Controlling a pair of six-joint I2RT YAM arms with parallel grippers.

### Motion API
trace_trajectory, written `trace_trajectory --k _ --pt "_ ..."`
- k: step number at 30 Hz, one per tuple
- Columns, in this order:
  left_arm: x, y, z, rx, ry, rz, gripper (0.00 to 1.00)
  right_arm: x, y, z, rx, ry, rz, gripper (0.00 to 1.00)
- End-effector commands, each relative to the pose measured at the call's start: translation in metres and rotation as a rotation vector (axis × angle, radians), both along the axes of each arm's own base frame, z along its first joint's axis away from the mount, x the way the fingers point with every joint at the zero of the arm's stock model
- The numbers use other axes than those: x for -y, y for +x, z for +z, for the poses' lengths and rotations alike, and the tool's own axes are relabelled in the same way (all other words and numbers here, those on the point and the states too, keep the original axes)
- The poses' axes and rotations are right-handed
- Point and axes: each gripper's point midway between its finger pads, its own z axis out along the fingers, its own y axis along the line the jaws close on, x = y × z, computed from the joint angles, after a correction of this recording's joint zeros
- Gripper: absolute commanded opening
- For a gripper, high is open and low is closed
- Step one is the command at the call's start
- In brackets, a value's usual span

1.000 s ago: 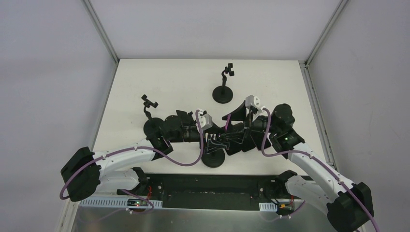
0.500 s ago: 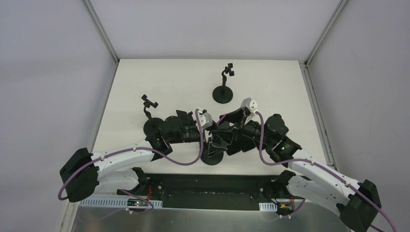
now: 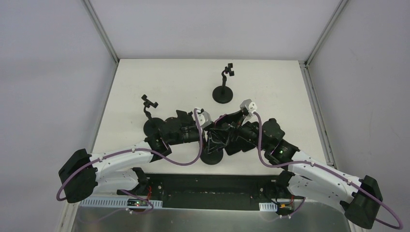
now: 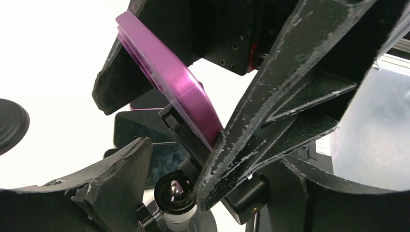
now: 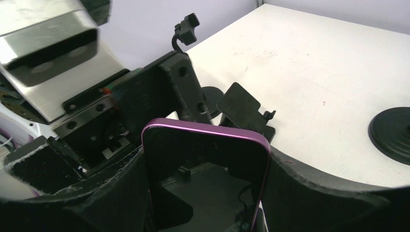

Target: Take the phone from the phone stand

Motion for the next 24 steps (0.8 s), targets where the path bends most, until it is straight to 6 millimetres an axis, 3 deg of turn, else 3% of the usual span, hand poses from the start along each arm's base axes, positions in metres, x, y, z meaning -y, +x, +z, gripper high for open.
trace_trajectory --k 1,3,5,17,24 --pt "0.011 -0.057 0.018 -0.054 -0.053 -0.245 0.38 0.041 0.049 -0.04 -0.04 -0.125 -0.316 0.0" --pt "0.013 -0.058 0.019 -0.072 -0.053 -0.255 0.12 0.04 0.048 -0.039 -0.033 -0.128 -0.31 0.0" --pt "0.014 -0.056 0.019 -0.09 -0.052 -0.252 0.0 0.041 0.048 -0.039 -0.021 -0.134 -0.308 0.0" --pt "0.001 -0.045 0.006 -0.079 -0.044 -0.165 0.0 0.048 0.045 -0.038 0.112 -0.207 -0.268 0.0" --pt "-0.006 -0.021 -0.006 -0.207 -0.046 -0.027 0.0 0.044 0.038 -0.032 0.114 -0.176 -0.227 0.0"
